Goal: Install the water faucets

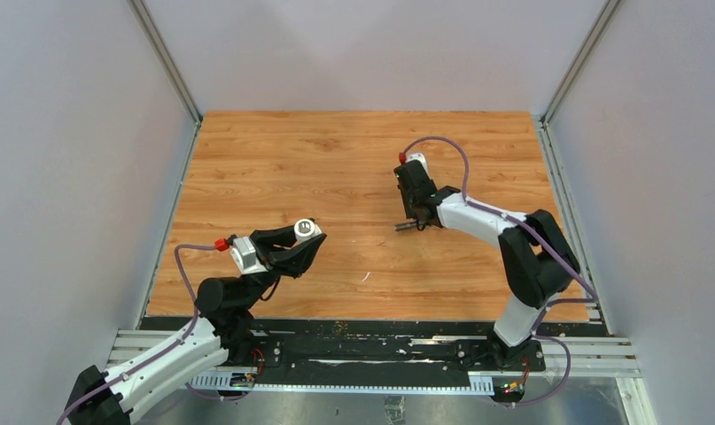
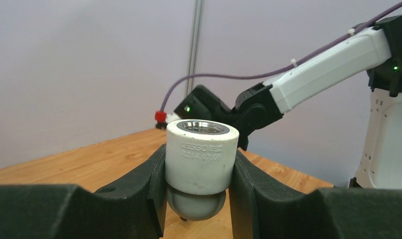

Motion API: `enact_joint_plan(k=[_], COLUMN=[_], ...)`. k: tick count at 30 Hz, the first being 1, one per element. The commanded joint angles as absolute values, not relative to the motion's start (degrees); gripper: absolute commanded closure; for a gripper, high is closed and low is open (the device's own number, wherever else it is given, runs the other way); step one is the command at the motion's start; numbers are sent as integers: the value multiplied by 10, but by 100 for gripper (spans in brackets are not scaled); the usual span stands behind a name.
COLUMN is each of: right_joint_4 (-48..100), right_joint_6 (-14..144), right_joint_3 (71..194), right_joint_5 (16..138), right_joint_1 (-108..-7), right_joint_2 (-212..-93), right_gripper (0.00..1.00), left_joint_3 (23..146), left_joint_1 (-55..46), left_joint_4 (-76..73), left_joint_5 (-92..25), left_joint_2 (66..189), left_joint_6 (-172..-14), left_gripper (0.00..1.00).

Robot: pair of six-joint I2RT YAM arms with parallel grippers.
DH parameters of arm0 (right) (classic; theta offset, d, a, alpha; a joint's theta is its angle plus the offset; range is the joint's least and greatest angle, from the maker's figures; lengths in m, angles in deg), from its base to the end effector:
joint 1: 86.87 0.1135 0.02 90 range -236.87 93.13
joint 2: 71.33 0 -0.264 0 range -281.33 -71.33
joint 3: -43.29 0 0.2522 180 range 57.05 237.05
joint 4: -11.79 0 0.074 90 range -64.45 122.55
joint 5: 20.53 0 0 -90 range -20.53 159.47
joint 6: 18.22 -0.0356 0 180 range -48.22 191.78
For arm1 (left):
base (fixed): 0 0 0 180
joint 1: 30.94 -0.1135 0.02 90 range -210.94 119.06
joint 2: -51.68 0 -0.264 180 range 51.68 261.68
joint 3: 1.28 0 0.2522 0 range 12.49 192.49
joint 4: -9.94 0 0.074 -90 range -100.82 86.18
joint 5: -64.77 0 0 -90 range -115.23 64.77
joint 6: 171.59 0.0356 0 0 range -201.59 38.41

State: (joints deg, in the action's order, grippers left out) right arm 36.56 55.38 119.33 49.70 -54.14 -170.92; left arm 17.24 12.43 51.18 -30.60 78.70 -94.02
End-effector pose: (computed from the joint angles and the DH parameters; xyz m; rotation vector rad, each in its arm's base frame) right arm 0.3150 0.1881 0.1928 -0.1791 2.3434 -0.0006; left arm 0.0895 -0.0892 0.2553 0.3636 0.9788 -0.9349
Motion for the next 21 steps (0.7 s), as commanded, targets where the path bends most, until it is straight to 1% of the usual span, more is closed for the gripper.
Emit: enact_joint_plan(k=[1,3,5,7,9,12,17,21], right_joint_4=[253,177,87,1,-46,-47,62,93], right_joint_6=[779,903,1049,1183,1276,1377,1458,1568], right_joint_3=[1212,1212,1201,1183,1169,1165,1216,1226], right_joint_5=[429,405,409,452,531,650,829,929], right_joint_1=[-490,-456,-419,-390,-370,-352,-327,-280], right_joint_2=[-1608,-1574,-1540,-1514,-1489,-1452,-1409,-1397], right_gripper=[100,100,100,100,100,100,100,100], left_joint_3=[200,208,215,220,221,215,209,186], left_joint_1=[128,128,128,128,128,128,128,128], left_joint_4=[492,485,486,492,508,541,555,614], left_joint_5=[-332,-353,-380,-405,-424,-435,-442,-430], left_joint_2=[796,809,825,843,861,881,892,884], left_joint_6=[-962,-965,-967,-966,-970,-980,-991,-1004], left_gripper=[100,100,100,100,100,100,100,100])
